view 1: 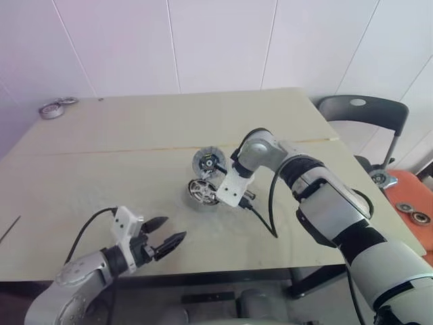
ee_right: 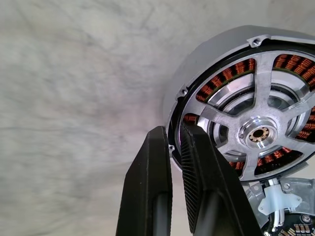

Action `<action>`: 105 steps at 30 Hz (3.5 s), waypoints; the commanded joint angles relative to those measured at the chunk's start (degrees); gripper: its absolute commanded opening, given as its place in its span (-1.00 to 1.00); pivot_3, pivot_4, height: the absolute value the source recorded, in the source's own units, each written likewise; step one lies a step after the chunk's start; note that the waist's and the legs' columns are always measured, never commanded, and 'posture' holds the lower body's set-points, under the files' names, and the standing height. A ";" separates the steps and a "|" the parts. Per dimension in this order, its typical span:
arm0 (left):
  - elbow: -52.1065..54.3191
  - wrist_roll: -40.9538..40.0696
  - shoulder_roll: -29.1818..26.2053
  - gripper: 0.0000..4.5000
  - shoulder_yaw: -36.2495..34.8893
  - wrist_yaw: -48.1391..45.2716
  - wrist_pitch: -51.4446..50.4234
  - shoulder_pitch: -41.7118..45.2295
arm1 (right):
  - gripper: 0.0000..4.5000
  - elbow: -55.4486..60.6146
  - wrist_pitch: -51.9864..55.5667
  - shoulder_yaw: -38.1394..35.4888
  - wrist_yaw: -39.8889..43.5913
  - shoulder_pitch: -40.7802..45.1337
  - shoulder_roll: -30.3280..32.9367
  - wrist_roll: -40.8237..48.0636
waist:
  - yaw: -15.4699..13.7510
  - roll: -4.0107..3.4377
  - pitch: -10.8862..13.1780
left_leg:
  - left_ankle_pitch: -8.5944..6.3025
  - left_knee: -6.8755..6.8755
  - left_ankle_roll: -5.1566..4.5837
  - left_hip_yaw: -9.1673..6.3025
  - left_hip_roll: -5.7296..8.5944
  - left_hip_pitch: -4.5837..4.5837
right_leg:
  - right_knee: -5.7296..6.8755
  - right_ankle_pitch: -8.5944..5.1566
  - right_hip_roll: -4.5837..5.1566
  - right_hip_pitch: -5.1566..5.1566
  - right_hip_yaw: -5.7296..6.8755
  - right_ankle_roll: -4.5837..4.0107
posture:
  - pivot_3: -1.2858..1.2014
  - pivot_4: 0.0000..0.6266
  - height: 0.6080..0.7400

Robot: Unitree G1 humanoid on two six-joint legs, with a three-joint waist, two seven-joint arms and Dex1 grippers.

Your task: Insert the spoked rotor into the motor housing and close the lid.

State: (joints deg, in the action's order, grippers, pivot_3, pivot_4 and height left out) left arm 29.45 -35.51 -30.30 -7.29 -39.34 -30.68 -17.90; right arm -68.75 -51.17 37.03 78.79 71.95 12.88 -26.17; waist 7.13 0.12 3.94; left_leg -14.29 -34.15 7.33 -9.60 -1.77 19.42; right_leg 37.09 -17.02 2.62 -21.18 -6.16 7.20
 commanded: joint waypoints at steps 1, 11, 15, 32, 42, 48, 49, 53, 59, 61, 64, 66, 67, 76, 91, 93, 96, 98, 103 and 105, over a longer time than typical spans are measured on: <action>0.09 0.51 0.11 0.81 0.69 -0.58 1.44 1.39 | -0.97 6.49 6.81 -1.92 3.41 1.03 1.55 1.74 | 0.00 0.00 0.00 | 0.00 0.00 0.00 0.00 0.00 0.00 | 0.01 0.00 0.00 -0.01 0.00 0.00 | 0.03 -1.00 1.00; -2.12 0.91 0.13 0.81 2.74 -1.72 1.57 4.16 | -0.97 23.08 26.38 -1.76 11.95 -6.36 5.82 3.27 | -0.27 0.03 -0.02 | 0.00 0.02 0.00 0.01 0.00 0.06 | -0.07 -0.01 0.02 -0.03 0.01 0.03 | 0.03 -1.00 1.00; -2.71 0.76 -0.10 0.81 3.37 -2.39 0.87 5.63 | -0.97 27.90 41.37 -1.51 13.00 -9.27 4.91 2.50 | -0.47 0.05 -0.03 | 0.00 0.01 0.00 0.01 0.00 0.04 | -0.07 -0.01 0.02 0.00 0.02 0.03 | 0.03 -1.00 1.00; -5.73 0.78 0.17 0.81 6.62 -3.97 -1.20 12.01 | -0.97 45.88 87.01 16.27 13.71 -5.39 10.88 22.31 | -1.81 0.12 -0.08 | -0.02 0.05 0.02 0.01 0.01 0.17 | -0.28 -0.05 0.06 -0.04 0.05 0.10 | 0.03 -1.00 1.00; -6.35 1.06 1.09 0.81 7.44 -4.01 -1.15 13.60 | -0.97 45.62 83.42 15.37 11.65 -6.99 9.77 19.95 | -1.63 0.13 -0.08 | -0.02 0.06 0.02 0.01 0.00 0.22 | -0.31 -0.11 0.05 -0.11 0.08 0.46 | 0.03 -1.00 1.00; -6.01 0.76 0.49 0.81 6.84 -3.94 -1.25 13.43 | -0.42 44.62 82.54 13.79 10.47 -8.24 8.16 17.90 | -1.34 0.20 -0.12 | -0.02 0.01 0.02 0.02 0.00 0.10 | -0.22 -0.19 0.03 -0.05 0.07 0.34 | 0.03 -1.00 1.00; -5.94 0.77 0.47 0.81 6.84 -3.95 -1.22 13.31 | -0.27 44.62 83.26 13.63 10.88 -8.29 7.94 17.72 | -1.25 0.21 -0.14 | -0.02 0.01 0.02 0.02 0.00 0.08 | -0.19 -0.19 0.02 -0.05 0.07 0.34 | 0.03 -1.00 1.00; -5.80 0.62 0.33 0.81 6.47 -3.96 -1.20 13.15 | -0.01 42.10 86.26 12.26 10.48 -6.94 5.53 17.09 | -0.40 0.28 -0.18 | -0.01 -0.03 0.02 0.01 -0.02 -0.06 | -0.02 -0.18 -0.04 -0.03 0.05 0.28 | 0.03 -1.00 1.00; -6.54 0.76 0.34 0.81 6.29 -4.24 -0.83 13.76 | -0.01 47.10 82.16 9.00 12.58 -6.13 7.35 17.71 | 0.01 0.25 -0.16 | 0.00 -0.08 0.02 -0.02 -0.01 0.03 | -0.01 -0.13 -0.04 -0.13 0.05 0.22 | 0.03 -1.00 1.00; -6.87 0.81 0.38 0.81 6.30 -4.41 -0.66 14.02 | -0.01 49.36 75.77 7.78 10.94 -6.35 9.16 16.74 | -0.21 0.25 -0.15 | 0.00 -0.03 0.02 -0.02 -0.01 0.12 | -0.06 -0.12 -0.03 -0.20 0.05 0.26 | 0.03 -1.00 1.00; -7.78 1.14 0.60 0.81 6.76 -4.77 -0.41 14.76 | -0.01 51.47 68.74 5.74 8.85 -7.64 10.80 16.52 | -0.72 0.25 -0.15 | -0.02 0.06 0.03 -0.02 0.00 0.23 | -0.23 -0.08 0.03 -0.23 0.07 0.51 | 0.03 -1.00 1.00; -8.24 1.20 0.69 0.81 7.03 -5.03 -0.37 15.35 | -0.01 52.34 65.69 4.76 8.31 -8.61 11.55 16.66 | -1.17 0.25 -0.15 | -0.02 0.10 0.03 -0.02 0.00 0.27 | -0.33 -0.08 0.03 -0.24 0.07 0.51 | 0.03 -1.00 1.00; -8.48 1.23 0.69 0.81 7.12 -5.18 -0.37 15.64 | -0.01 52.80 63.90 4.16 7.82 -9.06 11.86 16.69 | -1.27 0.25 -0.15 | -0.02 0.12 0.03 -0.02 0.00 0.28 | -0.37 -0.08 0.03 -0.24 0.07 0.51 | 0.03 -1.00 1.00; -10.70 1.37 -0.04 0.81 7.25 -7.24 -0.35 17.64 | -0.01 53.31 28.75 0.75 3.68 -14.00 23.57 13.61 | -1.83 0.26 -0.12 | -0.02 0.12 0.02 0.00 0.02 0.35 | -0.72 -0.15 0.05 -0.11 0.08 0.34 | 0.03 -1.00 1.00; -11.80 1.64 0.24 0.81 8.33 -8.29 -0.74 19.17 | -0.01 53.49 16.03 0.81 -3.28 -18.82 23.91 6.70 | -1.76 0.24 -0.11 | -0.05 0.07 -0.04 0.00 0.01 0.45 | -0.78 0.03 0.05 -0.12 0.08 0.11 | 0.03 -1.00 1.00; -11.55 1.50 -0.01 0.81 8.09 -8.29 -0.94 19.13 | -0.01 53.43 16.42 0.85 -3.39 -18.86 23.30 6.13 | -1.76 0.24 -0.11 | -0.05 0.07 -0.04 0.00 0.01 0.46 | -0.78 0.04 0.05 -0.13 0.08 0.11 | 0.03 -1.00 1.00; -11.57 1.52 -0.05 0.81 7.97 -8.16 -0.95 19.16 | -0.01 52.19 16.80 1.12 -3.76 -18.90 22.47 5.22 | -1.79 0.24 -0.11 | -0.05 0.07 -0.04 0.00 0.01 0.46 | -0.78 0.04 0.05 -0.12 0.07 0.11 | 0.03 -1.00 1.00; -11.49 1.52 0.09 0.81 8.01 -7.91 -0.96 19.20 | -0.01 50.50 16.95 1.39 -4.33 -18.97 21.80 4.38 | -1.77 0.24 -0.11 | -0.05 0.07 -0.04 0.00 0.01 0.45 | -0.78 0.04 0.05 -0.11 0.08 0.11 | 0.03 -1.00 1.00; -10.53 1.34 0.47 0.81 8.03 -7.37 -0.93 18.14 | -0.01 49.06 15.18 1.99 -4.37 -19.78 22.26 2.76 | -1.77 0.24 -0.11 | -0.05 0.07 -0.04 -0.01 0.01 0.40 | -0.77 0.04 0.05 -0.06 0.07 0.10 | 0.03 -1.00 1.00; -10.49 1.30 0.45 0.81 7.85 -7.38 -0.85 17.79 | -0.01 48.78 14.62 1.78 -4.48 -19.54 22.50 2.31 | -1.76 0.24 -0.11 | -0.05 0.08 -0.04 0.00 0.01 0.39 | -0.77 0.04 0.05 -0.06 0.07 0.10 | 0.03 -1.00 1.00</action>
State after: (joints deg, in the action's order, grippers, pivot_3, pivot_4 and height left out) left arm 17.01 -34.18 -29.76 1.30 -46.84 -32.13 -0.19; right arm -20.53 -35.77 39.60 74.42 51.69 34.85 -23.88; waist 5.37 0.35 3.83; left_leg -14.34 -34.07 7.29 -9.60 -1.76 19.82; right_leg 36.32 -16.98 2.67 -21.24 -6.08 7.30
